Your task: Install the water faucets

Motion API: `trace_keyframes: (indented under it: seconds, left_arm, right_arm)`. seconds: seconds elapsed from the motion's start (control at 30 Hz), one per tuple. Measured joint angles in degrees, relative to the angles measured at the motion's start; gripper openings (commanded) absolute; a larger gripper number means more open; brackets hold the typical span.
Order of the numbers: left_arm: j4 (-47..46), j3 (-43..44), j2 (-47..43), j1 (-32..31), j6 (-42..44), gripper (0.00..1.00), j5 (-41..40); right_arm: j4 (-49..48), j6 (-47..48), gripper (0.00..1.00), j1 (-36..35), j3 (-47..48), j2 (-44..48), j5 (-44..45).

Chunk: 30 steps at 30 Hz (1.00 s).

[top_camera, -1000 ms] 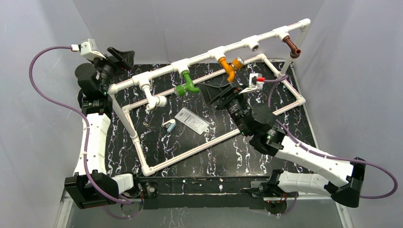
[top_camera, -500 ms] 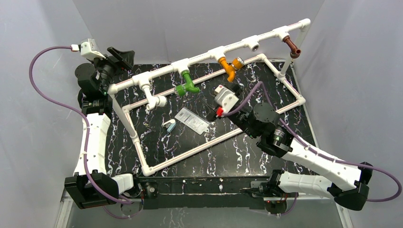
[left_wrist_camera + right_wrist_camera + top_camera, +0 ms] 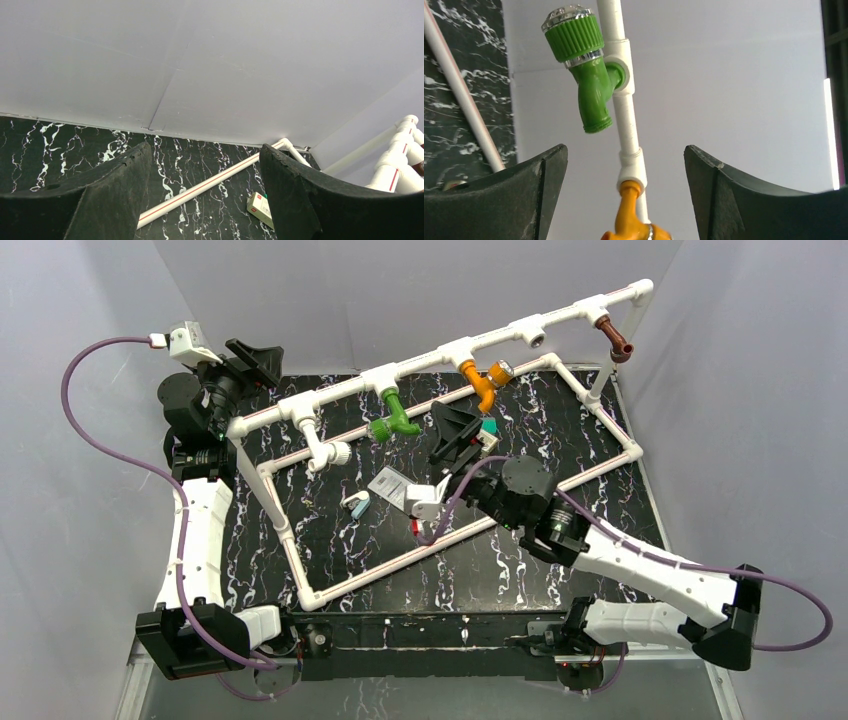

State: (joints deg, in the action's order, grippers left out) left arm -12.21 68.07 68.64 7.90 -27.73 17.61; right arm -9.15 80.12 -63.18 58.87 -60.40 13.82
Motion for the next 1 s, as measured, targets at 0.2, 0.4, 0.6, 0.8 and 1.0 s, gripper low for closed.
trace_keyframes:
  seconds: [0.2, 0.4, 0.6, 0.8, 1.0]
  left_arm:
    - [0.00, 0.00, 0.02, 0.00, 0.00, 0.76, 0.00]
    - [0.00, 0.04, 0.07, 0.00, 0.00, 0.76, 0.00]
    - [0.04, 0.17, 0.24, 0.02, 0.00, 0.76, 0.00]
    - [0.04, 0.20, 0.28, 0.02, 0.00, 0.76, 0.02]
    - [0.04, 0.20, 0.28, 0.02, -0.02, 0.76, 0.04]
  right_arm:
    - [-6.45, 11.52, 0.93, -0.90, -0.24, -4.90, 1.14]
    - [-9.64, 16.41, 0.90, -1.33, -0.22, -8.59, 1.66]
    - [-12.48, 19.23, 0.87, -1.40, 0.59, -12.07, 2.21]
    - [-14.53, 20.61, 0.78, -1.40, 1.57, -14.38, 2.75]
    - [-15.89, 20.61, 0.65, -1.40, 1.79, -16.09, 2.97]
